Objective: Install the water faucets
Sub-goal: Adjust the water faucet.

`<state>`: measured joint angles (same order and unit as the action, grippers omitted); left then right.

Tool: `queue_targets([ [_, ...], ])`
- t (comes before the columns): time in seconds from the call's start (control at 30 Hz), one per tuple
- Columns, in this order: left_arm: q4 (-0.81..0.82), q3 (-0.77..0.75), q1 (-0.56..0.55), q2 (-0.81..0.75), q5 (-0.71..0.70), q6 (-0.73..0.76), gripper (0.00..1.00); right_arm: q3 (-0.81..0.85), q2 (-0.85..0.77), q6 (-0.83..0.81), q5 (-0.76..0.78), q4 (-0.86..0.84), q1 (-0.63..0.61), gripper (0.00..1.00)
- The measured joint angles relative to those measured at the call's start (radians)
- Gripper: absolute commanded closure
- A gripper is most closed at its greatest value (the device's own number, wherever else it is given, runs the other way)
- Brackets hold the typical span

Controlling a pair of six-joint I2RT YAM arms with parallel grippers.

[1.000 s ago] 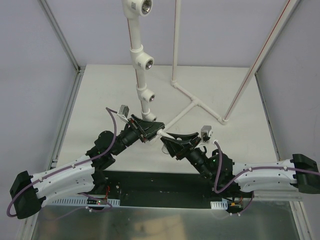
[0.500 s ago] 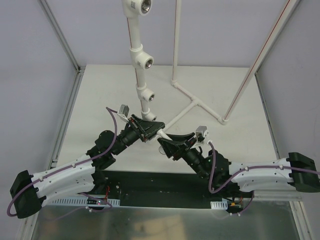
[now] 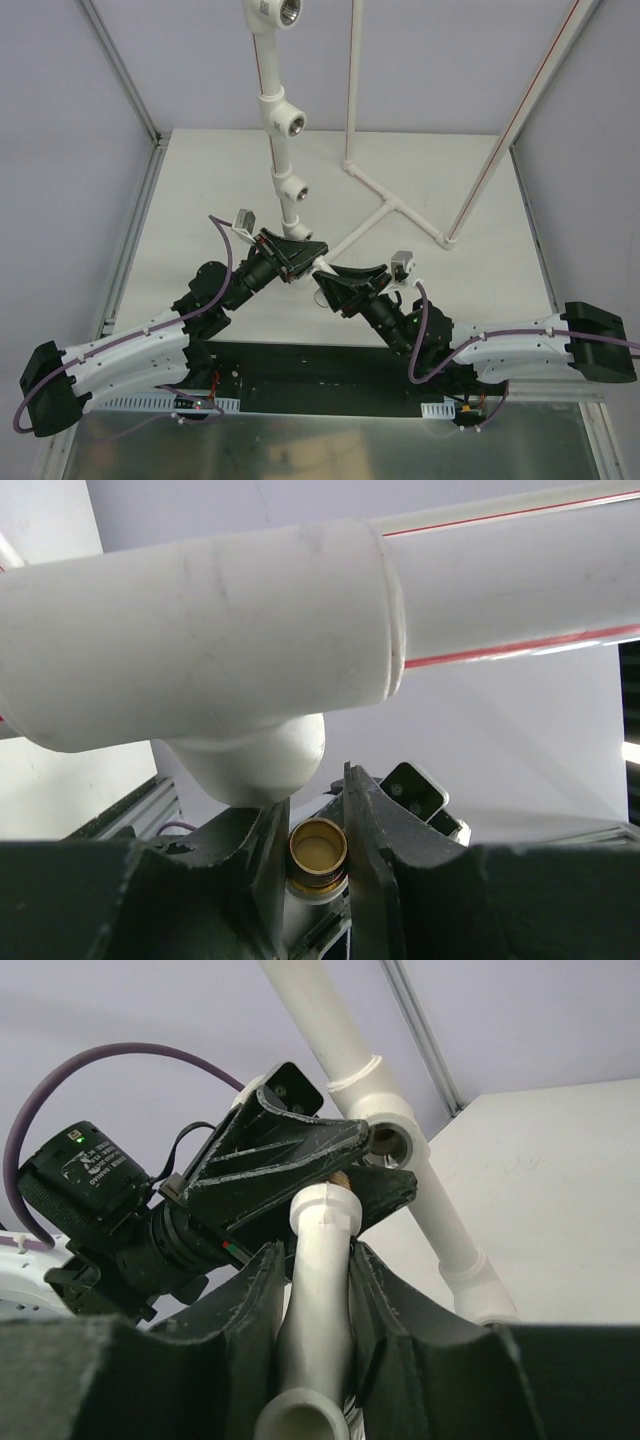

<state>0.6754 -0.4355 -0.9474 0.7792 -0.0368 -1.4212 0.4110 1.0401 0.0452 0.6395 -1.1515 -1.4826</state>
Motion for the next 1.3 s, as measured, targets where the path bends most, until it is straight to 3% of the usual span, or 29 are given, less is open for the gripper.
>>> queue_targets([
  [0.43,-0.006,0.012,-0.003,-0.030,-0.013,0.005,1.00,-0.002,-0.044,0.007,0.002,0.042,-0.003,1.00],
  [0.63,-0.017,0.022,-0.010,-0.040,0.000,0.005,0.67,-0.002,-0.112,0.018,-0.008,0.166,-0.006,1.00],
  [0.77,-0.025,0.022,-0.008,-0.040,0.001,0.010,0.60,-0.002,-0.119,0.019,0.005,0.203,-0.005,1.00],
  [0.93,-0.029,0.022,-0.008,-0.039,0.002,0.013,0.59,-0.001,-0.119,0.019,0.011,0.234,-0.005,1.00],
  [1.27,-0.026,0.021,-0.007,-0.023,0.003,0.023,1.00,0.011,-0.118,0.014,0.027,0.245,-0.005,1.00],
  [1.3,-0.024,0.020,-0.007,-0.018,0.002,0.023,1.00,0.012,-0.118,0.014,0.030,0.247,-0.005,1.00],
])
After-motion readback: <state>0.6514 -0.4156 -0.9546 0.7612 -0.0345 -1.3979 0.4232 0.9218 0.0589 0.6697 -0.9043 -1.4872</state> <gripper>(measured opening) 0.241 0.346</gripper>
